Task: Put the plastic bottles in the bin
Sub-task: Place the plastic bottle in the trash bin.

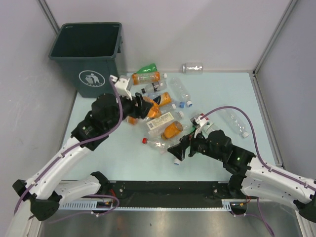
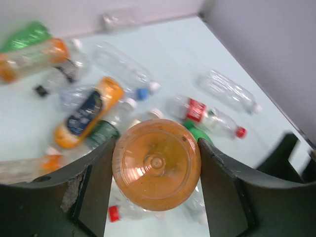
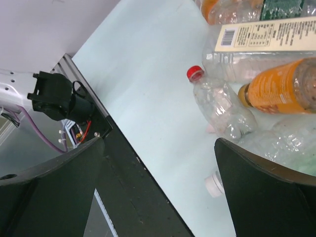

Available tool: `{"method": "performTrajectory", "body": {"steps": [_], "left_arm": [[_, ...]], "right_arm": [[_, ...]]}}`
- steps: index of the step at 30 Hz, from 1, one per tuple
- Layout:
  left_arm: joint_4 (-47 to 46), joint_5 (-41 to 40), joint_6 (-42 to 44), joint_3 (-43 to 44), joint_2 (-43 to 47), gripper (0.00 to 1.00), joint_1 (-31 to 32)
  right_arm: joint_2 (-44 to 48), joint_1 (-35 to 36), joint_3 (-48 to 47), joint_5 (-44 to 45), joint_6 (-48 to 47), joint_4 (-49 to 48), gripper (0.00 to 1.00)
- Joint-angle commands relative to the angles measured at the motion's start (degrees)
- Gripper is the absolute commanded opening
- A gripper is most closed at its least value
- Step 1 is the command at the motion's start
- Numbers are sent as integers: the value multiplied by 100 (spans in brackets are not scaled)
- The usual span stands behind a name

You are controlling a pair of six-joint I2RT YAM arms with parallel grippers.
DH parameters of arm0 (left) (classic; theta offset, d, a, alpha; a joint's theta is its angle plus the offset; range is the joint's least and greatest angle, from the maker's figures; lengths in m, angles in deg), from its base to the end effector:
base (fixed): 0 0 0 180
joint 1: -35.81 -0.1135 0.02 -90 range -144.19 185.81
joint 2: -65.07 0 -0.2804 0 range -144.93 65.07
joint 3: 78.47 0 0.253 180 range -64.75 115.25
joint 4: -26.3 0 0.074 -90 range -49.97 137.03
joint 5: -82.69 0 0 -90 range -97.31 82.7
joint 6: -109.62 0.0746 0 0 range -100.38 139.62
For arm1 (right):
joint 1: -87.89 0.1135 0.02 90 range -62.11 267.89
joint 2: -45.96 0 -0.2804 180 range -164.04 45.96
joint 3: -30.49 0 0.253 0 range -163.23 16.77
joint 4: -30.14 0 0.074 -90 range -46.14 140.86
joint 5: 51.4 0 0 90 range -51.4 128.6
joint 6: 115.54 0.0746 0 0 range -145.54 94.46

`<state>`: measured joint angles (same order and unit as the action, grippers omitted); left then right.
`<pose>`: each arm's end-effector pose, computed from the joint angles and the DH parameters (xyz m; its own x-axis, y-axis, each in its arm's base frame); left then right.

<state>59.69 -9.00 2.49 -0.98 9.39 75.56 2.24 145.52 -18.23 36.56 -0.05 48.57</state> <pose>0.1877 -0.1533 0.4093 -0.3292 -0.1091 -0.9379 0.5441 0.7899 -0.2829 0.1123 0.1821 0.2948 -0.4835 0.0406 -0.8744 -0.7251 0.5410 0.4260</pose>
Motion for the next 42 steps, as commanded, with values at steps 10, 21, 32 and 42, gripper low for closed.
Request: {"method": "performTrajectory", "body": {"steps": [10, 21, 32, 42], "left_arm": [[-1200, -2045, 69, 1840, -935, 0, -2214], [-2641, -1896, -405, 2534, -2060, 0, -3394], [-1054, -1536, -1276, 5310, -4493, 44, -3957], [-1472, -974, -1144, 4972, -4303, 100, -3957]], "right_arm": [[-110, 12, 29, 512, 140, 39, 100], [-110, 3, 64, 653, 78, 91, 100], [-268, -181, 64, 530, 122, 153, 100], [-506, -761, 64, 108, 193, 56, 100]]}}
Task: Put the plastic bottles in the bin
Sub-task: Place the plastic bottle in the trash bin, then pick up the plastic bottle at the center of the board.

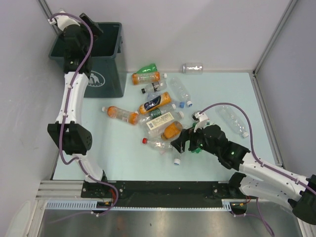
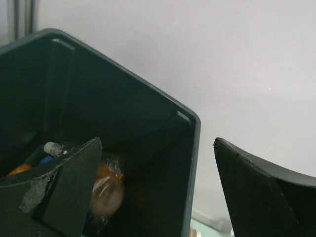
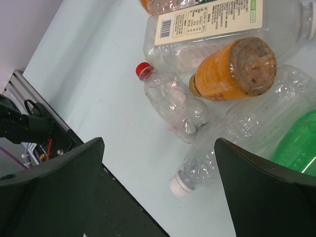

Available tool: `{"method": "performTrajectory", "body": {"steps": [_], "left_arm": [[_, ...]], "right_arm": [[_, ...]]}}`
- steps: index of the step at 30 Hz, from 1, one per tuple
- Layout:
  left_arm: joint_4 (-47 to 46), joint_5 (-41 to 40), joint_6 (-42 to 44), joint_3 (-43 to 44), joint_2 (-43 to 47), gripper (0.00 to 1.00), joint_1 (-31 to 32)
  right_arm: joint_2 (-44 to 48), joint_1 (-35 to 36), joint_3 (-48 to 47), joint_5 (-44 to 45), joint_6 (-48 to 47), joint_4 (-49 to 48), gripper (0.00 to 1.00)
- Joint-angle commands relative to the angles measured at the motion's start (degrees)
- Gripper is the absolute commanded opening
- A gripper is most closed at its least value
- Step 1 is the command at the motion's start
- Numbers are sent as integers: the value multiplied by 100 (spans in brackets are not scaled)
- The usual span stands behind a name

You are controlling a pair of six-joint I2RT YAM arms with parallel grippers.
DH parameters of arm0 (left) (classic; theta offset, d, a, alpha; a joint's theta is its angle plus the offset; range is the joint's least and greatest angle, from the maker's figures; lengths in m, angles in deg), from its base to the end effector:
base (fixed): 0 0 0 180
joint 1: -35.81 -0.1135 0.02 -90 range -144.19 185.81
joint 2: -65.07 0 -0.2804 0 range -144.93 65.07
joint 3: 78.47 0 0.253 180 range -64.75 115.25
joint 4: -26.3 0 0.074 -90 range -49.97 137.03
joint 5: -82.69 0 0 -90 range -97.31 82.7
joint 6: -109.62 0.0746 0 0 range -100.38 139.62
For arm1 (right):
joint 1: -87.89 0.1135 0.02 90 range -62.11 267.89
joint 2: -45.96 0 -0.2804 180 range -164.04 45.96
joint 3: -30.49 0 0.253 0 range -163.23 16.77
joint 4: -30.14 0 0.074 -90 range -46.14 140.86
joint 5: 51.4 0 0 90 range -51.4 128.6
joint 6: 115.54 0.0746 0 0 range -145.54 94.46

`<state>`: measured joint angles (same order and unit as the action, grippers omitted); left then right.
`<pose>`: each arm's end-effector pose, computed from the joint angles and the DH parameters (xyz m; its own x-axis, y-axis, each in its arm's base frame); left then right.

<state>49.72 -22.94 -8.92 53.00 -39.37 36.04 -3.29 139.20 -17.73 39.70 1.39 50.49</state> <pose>0.4609 0.0182 0.5092 0.1819 -0.4608 -0.8686 -0.2027 0.8468 -0.4917 0.1438 0.1773 0.2672 -0.5516 0.0357 -0.8334 -0.5826 0.6985 0.4155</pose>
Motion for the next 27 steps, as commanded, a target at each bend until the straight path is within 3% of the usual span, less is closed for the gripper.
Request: {"method": "performTrajectory", "body": {"steps": [1, 11, 21, 27], "left_arm": [[-555, 604, 32, -551, 653, 100, -5], [-715, 2512, 155, -1676, 1759, 100, -5], [-293, 3743, 32, -3968, 3333, 100, -5], [261, 4964, 471, -5425, 4282, 100, -5]], "right_arm": [[74, -156, 14, -120, 48, -93, 100], [390, -481, 14, 1190, 803, 698, 100], [232, -534, 22, 2367, 1841, 1999, 96], [-110, -543, 127, 2518, 2105, 1992, 95]]}}
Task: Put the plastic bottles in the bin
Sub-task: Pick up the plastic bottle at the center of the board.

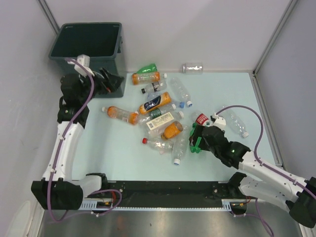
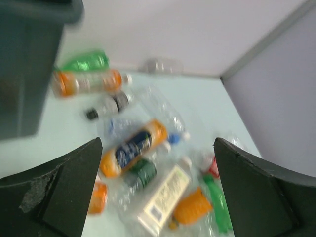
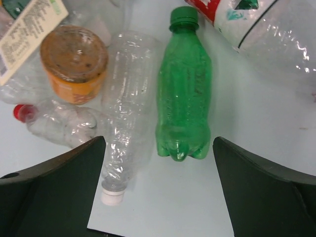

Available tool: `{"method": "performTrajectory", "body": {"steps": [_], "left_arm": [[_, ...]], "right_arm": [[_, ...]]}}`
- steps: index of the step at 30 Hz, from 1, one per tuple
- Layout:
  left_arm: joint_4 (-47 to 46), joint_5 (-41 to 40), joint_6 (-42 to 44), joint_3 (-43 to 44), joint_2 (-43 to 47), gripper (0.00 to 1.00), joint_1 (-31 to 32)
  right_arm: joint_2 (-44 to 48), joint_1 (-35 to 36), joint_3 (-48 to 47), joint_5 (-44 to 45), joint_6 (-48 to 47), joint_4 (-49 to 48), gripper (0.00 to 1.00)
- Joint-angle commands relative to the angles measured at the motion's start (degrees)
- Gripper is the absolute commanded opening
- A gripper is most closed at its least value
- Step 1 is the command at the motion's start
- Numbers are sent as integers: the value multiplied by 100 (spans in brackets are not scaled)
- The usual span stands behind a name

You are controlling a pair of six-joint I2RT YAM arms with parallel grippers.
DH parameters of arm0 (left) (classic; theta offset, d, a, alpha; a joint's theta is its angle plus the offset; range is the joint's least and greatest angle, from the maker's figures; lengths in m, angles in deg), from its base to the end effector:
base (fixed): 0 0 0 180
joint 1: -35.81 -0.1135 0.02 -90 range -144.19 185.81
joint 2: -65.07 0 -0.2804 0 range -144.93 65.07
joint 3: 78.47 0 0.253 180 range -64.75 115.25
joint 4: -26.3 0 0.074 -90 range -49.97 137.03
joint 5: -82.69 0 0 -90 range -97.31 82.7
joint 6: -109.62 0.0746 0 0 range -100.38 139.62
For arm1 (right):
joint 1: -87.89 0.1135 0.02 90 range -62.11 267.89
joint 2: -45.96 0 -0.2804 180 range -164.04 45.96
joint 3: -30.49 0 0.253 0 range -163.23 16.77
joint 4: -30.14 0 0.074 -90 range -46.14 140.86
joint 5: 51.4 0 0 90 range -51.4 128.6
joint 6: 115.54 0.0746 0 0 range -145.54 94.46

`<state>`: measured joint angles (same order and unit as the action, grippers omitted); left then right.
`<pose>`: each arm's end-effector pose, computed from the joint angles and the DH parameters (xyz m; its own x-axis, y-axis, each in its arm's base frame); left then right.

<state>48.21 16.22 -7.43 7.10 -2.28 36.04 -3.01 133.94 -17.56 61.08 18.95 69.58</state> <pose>0.2943 -0.0310 0.4422 -0.2402 -0.4160 -0.8771 0.3288 0.8152 -0.4767 0.1578 0.1226 0.2284 -0.6451 0.2638 -0.7171 -0.0153 0.9338 0.3574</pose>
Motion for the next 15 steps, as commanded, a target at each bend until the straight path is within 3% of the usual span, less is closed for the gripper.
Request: {"method": "performTrajectory", "body": {"steps": [1, 6, 15], "left_arm": [[455, 1118, 340, -1031, 705, 100, -5], [552, 1365, 551, -2199, 1618, 100, -5], [421, 1479, 402, -2993, 2174, 100, -5]], "right_arm": [[-183, -16, 128, 380, 376, 39, 94], [-631, -60, 198, 433, 543, -119, 91], [-1317, -78, 233, 406, 499, -523, 77]]}}
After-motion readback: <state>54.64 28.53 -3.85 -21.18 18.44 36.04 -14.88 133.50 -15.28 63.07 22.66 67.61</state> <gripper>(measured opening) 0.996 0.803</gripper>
